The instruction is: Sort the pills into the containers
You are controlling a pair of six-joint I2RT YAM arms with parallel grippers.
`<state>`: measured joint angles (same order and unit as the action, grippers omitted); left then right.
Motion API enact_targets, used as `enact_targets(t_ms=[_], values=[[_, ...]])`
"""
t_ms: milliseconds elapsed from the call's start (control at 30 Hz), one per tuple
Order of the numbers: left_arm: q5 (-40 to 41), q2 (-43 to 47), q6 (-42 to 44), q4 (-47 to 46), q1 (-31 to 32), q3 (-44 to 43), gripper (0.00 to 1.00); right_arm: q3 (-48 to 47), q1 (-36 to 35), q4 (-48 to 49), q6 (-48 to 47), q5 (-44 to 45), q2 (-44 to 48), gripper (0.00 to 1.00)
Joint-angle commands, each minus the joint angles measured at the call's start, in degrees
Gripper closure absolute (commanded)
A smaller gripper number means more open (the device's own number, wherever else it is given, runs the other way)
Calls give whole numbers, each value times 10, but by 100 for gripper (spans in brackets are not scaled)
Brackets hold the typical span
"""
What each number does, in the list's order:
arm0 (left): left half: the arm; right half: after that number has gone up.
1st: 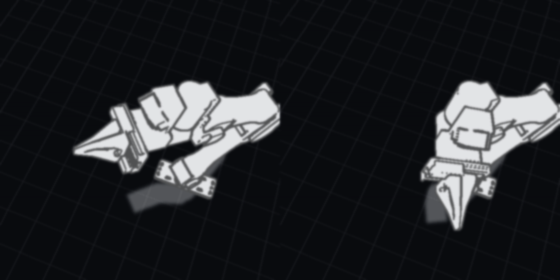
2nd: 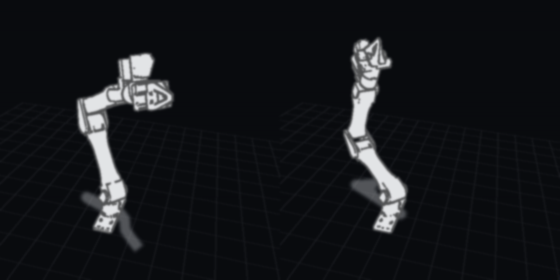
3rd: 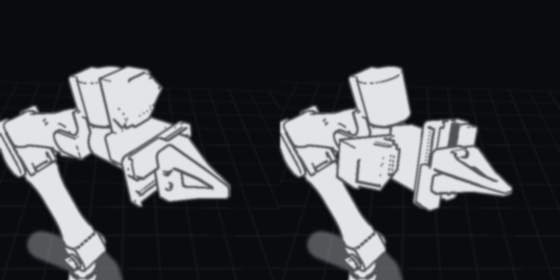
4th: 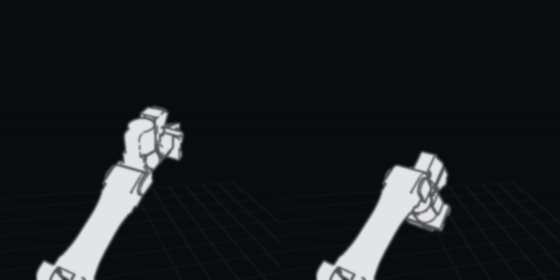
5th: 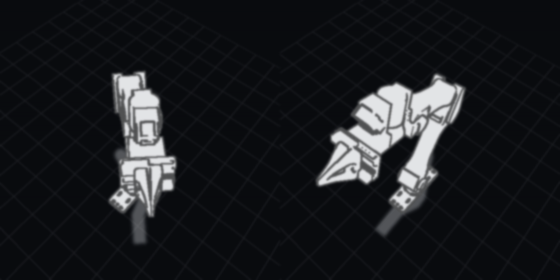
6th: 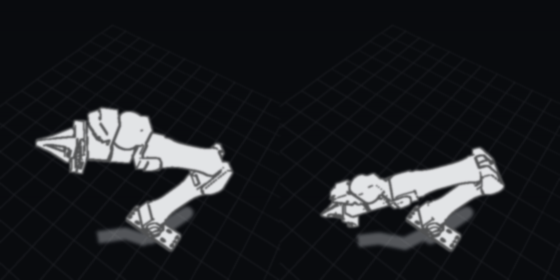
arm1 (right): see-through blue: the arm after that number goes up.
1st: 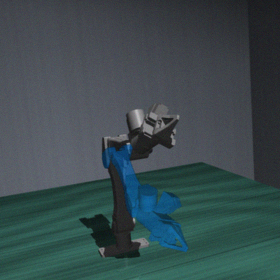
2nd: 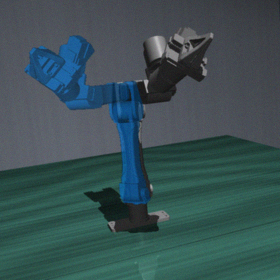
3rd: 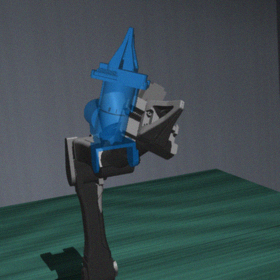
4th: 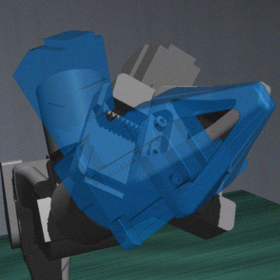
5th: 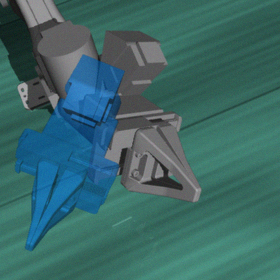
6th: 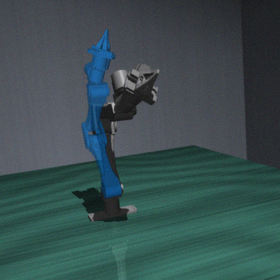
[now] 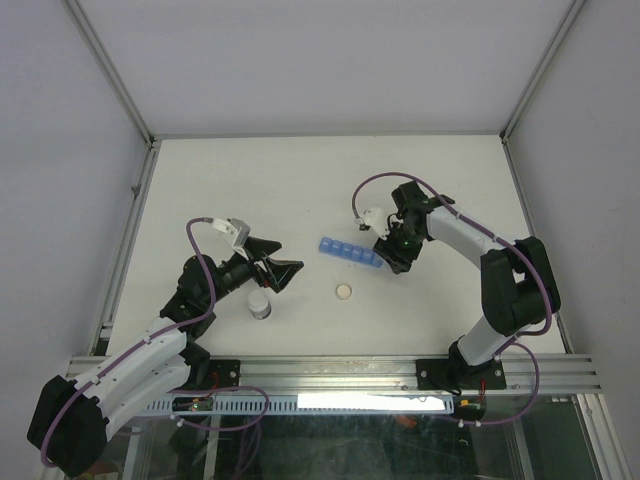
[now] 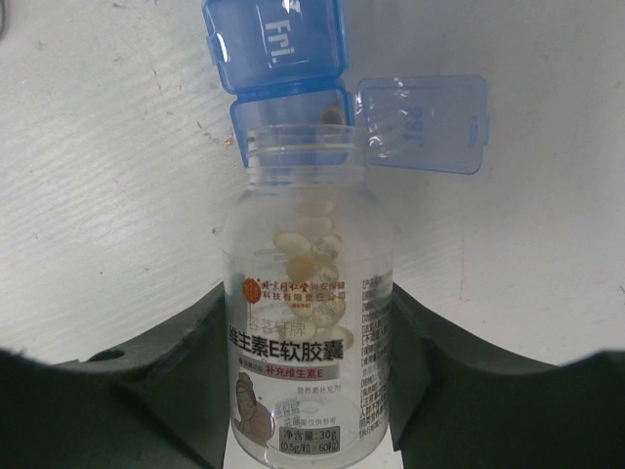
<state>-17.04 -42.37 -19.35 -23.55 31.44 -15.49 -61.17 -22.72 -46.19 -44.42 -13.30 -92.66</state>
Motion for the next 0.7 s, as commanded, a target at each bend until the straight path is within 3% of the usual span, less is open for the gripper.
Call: enact_targets(t_ms=[0,67,167,267,367,433,533,667], values=[[-12,7,14,-19,-1,-5,1,-17,-6,-14,1,-27,7,96],[-13,7,13,-19,-1,-5,1,-5,-5,18,7,19,11,96],[-12,9,14,-19,-1,-4,1,-22,-4,-21,1,-39,5,96],[-13,7,13,-19,-1,-5,1,-5,-6,19,9,20,14,96],[-13,8,14,-19,-1,-4,1,-24,-2,-24,1,-34,4,96],[-12,6,13,-19,-1,-6,1,-7,-6,15,9,23,12,96],[-13,8,13,-19,-1,-4,1,-28,3,-25,3,-38,3,96],[-13,6,14,-19,-1,-6,1,-21,0,-1,9,4,6,96]])
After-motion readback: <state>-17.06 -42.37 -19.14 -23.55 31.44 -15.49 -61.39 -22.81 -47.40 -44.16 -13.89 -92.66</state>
